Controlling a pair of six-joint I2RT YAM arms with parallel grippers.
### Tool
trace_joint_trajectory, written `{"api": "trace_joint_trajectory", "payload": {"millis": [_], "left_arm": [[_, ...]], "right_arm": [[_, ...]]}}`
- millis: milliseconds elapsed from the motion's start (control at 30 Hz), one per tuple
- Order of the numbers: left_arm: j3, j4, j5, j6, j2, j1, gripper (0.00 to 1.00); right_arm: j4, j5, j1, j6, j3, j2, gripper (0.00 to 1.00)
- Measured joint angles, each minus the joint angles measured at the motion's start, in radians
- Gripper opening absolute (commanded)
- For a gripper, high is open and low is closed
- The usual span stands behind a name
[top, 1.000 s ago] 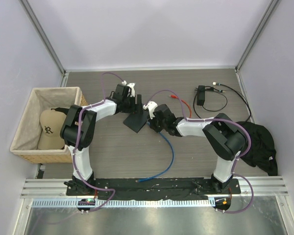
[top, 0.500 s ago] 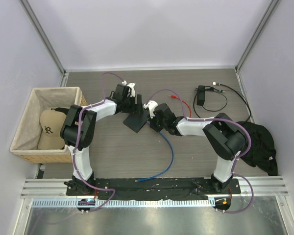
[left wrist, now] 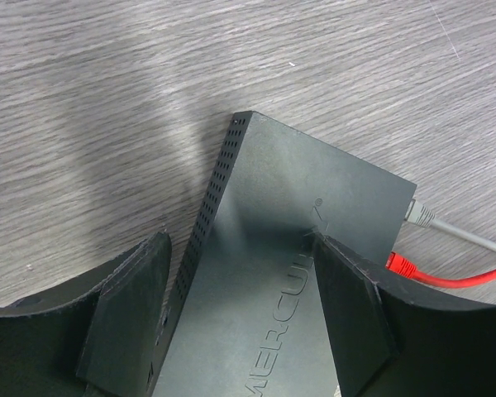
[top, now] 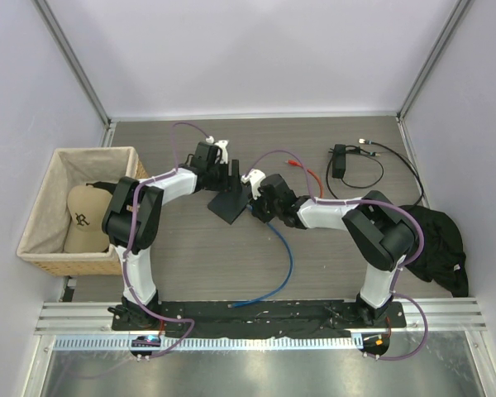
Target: Insert the plug into the switch port
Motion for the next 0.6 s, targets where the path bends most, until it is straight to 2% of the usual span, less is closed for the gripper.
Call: {"api": "trace_joint_trajectory", "payload": {"millis": [600], "left_arm": [[0.024, -0.027, -0.009, -0.024, 0.011, 0.000, 0.75]], "right_arm": [[0.010, 0.003, 0.009, -0.029, 0.009, 0.000, 0.01]]}}
